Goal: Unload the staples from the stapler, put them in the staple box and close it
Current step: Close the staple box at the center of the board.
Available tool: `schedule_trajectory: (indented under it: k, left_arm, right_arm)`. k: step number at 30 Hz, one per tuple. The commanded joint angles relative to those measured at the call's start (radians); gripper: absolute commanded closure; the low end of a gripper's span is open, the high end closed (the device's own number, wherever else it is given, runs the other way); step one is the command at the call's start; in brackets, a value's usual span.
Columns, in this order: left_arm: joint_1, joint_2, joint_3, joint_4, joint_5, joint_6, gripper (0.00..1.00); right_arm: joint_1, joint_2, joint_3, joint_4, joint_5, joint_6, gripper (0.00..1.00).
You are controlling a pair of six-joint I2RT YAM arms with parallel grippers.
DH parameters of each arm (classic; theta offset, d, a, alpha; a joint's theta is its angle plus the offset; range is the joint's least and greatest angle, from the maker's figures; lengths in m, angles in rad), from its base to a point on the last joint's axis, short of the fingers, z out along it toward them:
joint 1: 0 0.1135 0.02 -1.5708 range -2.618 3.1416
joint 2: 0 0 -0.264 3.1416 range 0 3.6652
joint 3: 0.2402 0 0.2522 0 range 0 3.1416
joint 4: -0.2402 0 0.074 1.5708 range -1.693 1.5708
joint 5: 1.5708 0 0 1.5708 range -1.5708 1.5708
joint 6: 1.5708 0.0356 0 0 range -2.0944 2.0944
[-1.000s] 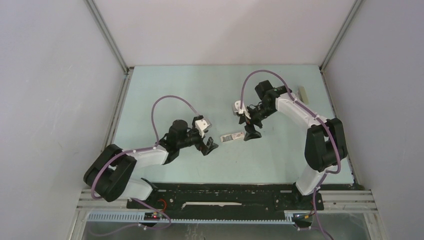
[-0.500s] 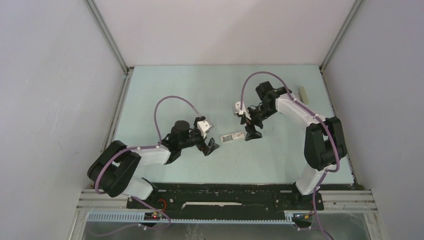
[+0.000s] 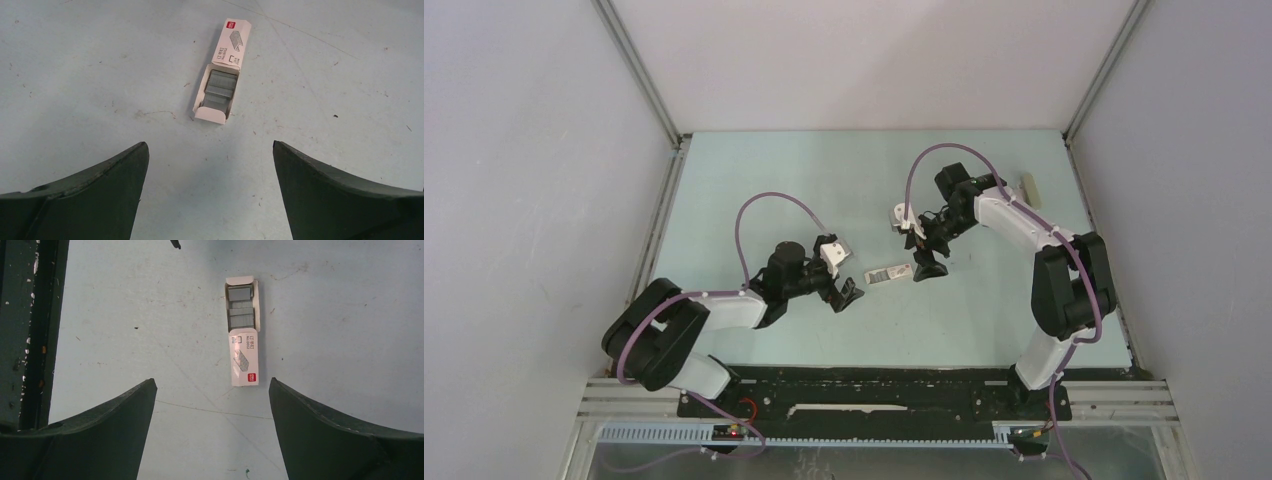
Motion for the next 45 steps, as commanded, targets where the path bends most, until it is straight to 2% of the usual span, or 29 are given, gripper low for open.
schedule_trajectory:
  k: [1,19,45]
  left_arm:
    - [-0.008,-0.001,-0.013,0.046,-0.011,0.041,0.0]
    - [-0.008,-0.032,-0.022,0.045,-0.02,0.058,0.0]
    - [-0.01,0.02,0.014,0.045,-0.018,0.106,0.0]
  right_arm:
    - [-0.002,0.008,-0.001,0.003,-0.002,0.0,0.08]
    - [-0.001,0.007,0.0,0.0,0.011,-0.005,0.08]
    - [-0.001,0.021,-0.001,0.011,0.03,-0.008,0.08]
